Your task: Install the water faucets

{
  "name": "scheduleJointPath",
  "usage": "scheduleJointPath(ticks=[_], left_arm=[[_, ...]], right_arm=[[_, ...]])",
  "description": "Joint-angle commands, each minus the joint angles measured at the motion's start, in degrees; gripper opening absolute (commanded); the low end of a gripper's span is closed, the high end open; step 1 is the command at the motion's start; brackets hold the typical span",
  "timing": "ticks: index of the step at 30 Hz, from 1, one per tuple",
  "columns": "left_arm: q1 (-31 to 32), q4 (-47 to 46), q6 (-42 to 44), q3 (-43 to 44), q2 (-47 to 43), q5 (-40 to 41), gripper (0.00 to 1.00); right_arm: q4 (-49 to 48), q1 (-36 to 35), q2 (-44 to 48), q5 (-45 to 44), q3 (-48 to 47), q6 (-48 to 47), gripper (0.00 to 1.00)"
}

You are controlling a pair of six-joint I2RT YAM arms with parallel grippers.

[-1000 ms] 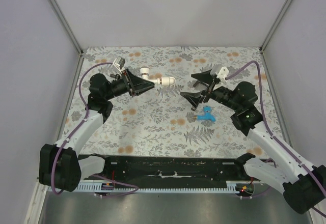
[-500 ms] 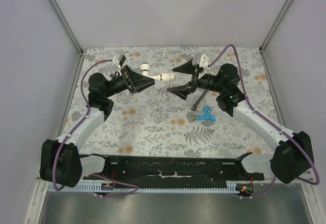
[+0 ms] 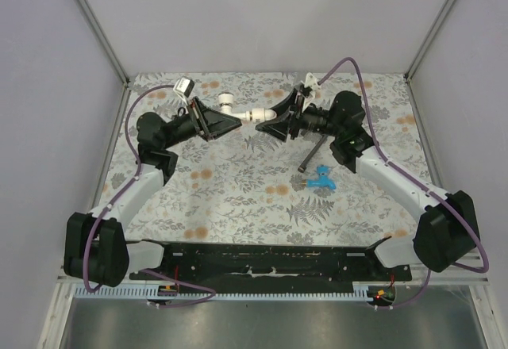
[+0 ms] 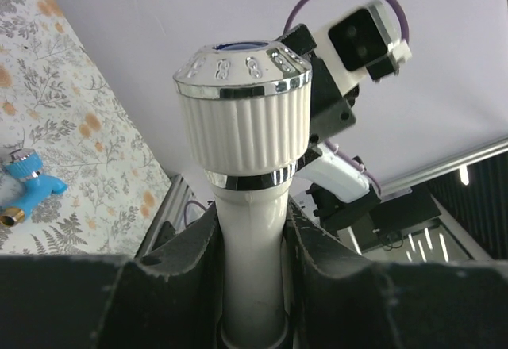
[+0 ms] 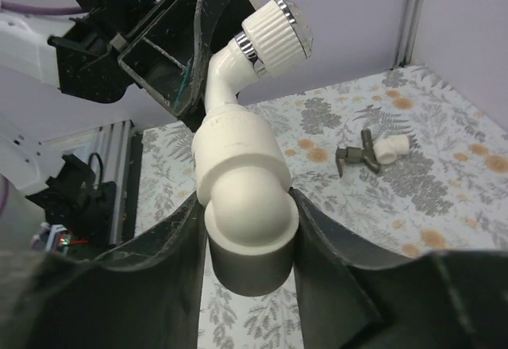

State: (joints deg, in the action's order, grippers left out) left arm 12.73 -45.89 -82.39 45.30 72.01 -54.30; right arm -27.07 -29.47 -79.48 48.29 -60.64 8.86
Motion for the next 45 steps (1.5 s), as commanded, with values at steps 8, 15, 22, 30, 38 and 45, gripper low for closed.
scheduleJointPath(ticks=[8, 15, 22, 30, 38, 45], left_arm=[[1.6, 21.1, 45.9, 1.0, -8.1, 12.9, 0.02], [6.0, 22.4, 61.8, -6.4, -15.2, 24.3, 0.02], [8.5, 22.2, 67.3, -13.6, -19.9, 35.9, 0.02], [4.2, 24.2, 45.2, -12.7, -16.1, 28.9, 0.02], [1.8, 23.0, 26.4, -11.4, -13.7, 19.5, 0.02], [1.6, 17.2, 13.0, -11.8, -10.9, 16.1, 0.02]], right_arm=[[5.3, -0.5, 0.9, -10.0, -4.7, 36.6, 0.33], [21.8, -0.4, -2.1, -16.4, -8.3, 54.9, 0.01], [23.5, -0.4, -8.0, -11.9, -10.2, 65.8, 0.24], [30.9, -0.5, -5.1, -15.9, -13.7, 41.6, 0.82], [32.3, -0.6, 3.5, -8.7, -7.4, 1.6, 0.92], [30.1, -5.4, 11.2, -10.7, 1.2, -24.1, 0.91]])
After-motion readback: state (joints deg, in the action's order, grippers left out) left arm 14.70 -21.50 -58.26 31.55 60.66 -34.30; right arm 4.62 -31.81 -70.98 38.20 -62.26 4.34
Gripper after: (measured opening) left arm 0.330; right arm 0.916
